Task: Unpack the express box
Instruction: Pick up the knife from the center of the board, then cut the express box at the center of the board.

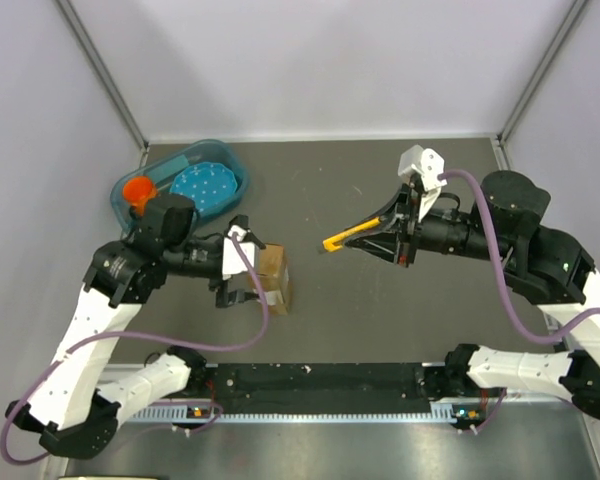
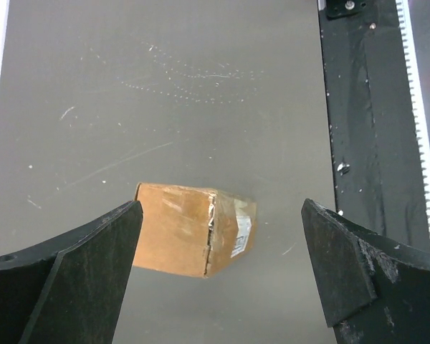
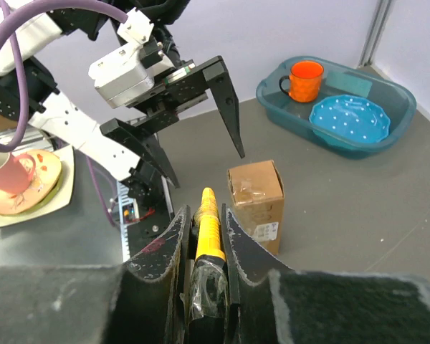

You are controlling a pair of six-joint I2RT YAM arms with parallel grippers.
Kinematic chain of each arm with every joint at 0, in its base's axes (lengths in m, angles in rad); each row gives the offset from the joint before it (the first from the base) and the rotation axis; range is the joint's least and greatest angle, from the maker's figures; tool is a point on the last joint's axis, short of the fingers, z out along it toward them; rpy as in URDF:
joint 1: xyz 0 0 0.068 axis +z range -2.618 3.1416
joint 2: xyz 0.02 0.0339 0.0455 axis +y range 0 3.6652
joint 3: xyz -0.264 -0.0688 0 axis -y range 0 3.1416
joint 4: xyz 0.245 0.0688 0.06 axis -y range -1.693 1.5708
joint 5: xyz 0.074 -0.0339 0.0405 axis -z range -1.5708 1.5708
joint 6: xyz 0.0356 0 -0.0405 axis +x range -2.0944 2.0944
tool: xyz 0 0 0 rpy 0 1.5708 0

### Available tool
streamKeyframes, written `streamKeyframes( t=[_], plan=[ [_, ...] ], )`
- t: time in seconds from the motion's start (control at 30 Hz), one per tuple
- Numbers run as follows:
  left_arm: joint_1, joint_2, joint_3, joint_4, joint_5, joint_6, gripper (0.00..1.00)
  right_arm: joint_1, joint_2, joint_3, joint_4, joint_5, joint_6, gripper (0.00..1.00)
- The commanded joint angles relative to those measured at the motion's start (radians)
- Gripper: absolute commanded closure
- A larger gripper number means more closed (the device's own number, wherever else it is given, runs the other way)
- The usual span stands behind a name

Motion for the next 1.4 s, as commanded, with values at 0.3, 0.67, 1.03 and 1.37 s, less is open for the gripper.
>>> streamKeyframes(
  t=[0.3, 0.67, 1.03, 1.37],
  plan=[
    [0.000, 0.211, 0.065, -0.186, -0.001, 0.305, 0.01, 0.003, -0.050, -0.033, 0.003, 0.022, 0.001, 1.00],
    [-0.003, 0.220, 0.054, -0.080, -0.067, 0.270, 0.01, 0.003, -0.055, -0.055, 0.001, 0.003, -0.012, 1.00],
    [0.000, 0.293, 0.096, -0.074, -0.087, 0.251, 0.01, 0.003, -0.056, -0.079, 0.003, -0.017, -0.011, 1.00],
    [0.000, 0.356, 0.132, -0.175, -0.101, 0.334, 0.01, 0.003, -0.075, -0.095, 0.000, -0.009, -0.016, 1.00]
  ],
)
